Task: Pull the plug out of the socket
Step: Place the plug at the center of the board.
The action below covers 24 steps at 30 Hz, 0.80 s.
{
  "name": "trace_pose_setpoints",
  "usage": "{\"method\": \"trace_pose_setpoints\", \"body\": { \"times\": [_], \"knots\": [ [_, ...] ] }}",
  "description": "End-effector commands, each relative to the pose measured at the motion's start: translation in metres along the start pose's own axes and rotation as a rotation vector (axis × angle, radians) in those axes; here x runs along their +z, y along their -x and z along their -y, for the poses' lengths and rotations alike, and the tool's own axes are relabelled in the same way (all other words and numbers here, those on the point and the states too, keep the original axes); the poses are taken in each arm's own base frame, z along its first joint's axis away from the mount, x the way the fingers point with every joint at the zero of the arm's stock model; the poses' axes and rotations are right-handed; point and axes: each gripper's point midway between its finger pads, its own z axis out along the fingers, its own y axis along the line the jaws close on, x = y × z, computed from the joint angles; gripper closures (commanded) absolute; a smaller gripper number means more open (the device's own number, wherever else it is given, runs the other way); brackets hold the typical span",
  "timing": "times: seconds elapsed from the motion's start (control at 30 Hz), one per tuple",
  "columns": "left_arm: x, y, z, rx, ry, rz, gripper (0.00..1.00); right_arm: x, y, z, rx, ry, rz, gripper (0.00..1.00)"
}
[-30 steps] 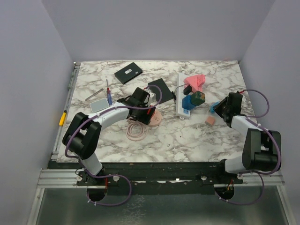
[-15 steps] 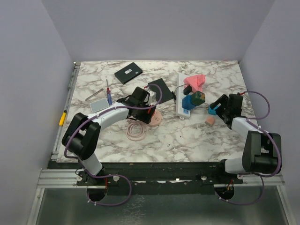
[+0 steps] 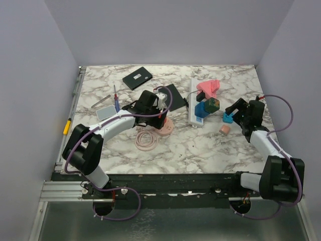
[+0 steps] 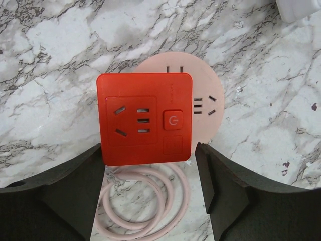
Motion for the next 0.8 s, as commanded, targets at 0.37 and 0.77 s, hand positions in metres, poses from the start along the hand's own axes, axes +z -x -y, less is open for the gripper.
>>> {"method": "trace_pose_setpoints", "body": {
  "times": [0.37, 0.77],
  "knots": [
    [0.009, 0.006, 0.071, -0.058, -0.269, -0.003, 0.25, -0.042, 0.001, -0.034, -0.116, 0.076, 0.007, 0.23],
    [-0.015, 0.004, 0.102, 0.064, -0.331, 0.043, 0.25, -0.08, -0.046, -0.131, -0.27, 0.285, -0.007, 0.22]
  ]
}}
